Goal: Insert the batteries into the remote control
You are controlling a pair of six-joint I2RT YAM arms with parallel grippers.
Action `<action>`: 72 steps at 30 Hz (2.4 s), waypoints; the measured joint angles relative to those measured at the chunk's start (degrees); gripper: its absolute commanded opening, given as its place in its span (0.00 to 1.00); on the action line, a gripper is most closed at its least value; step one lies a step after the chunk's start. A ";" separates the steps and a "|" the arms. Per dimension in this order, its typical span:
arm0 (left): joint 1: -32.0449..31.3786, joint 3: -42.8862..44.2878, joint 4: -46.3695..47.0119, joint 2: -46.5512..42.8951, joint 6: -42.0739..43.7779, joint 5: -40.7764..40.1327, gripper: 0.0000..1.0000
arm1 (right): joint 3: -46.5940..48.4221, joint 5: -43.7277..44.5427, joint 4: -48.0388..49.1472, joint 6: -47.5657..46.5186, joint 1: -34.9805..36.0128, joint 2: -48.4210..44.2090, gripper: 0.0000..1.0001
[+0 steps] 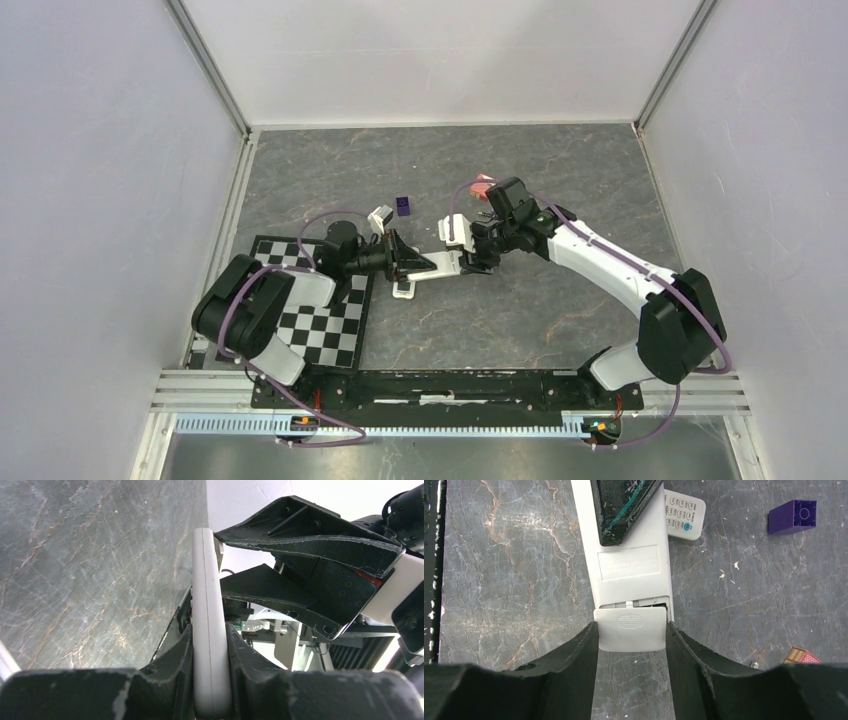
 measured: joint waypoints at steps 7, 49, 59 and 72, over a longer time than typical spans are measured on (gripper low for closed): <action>-0.02 -0.46 12.50 6.62 -6.69 1.62 0.02 | 3.93 2.51 -5.11 -1.31 0.66 1.22 0.55; -4.17 9.79 -20.94 -0.70 20.15 -4.39 0.03 | 8.07 3.06 -15.02 0.81 -0.87 5.62 0.00; -9.92 17.44 -38.32 8.59 30.62 -6.10 0.02 | 2.01 -7.48 -10.56 2.86 -6.01 1.31 0.00; -9.88 23.26 -53.37 8.61 38.97 -10.73 0.63 | 0.04 -8.52 -10.03 3.82 -5.81 1.75 0.00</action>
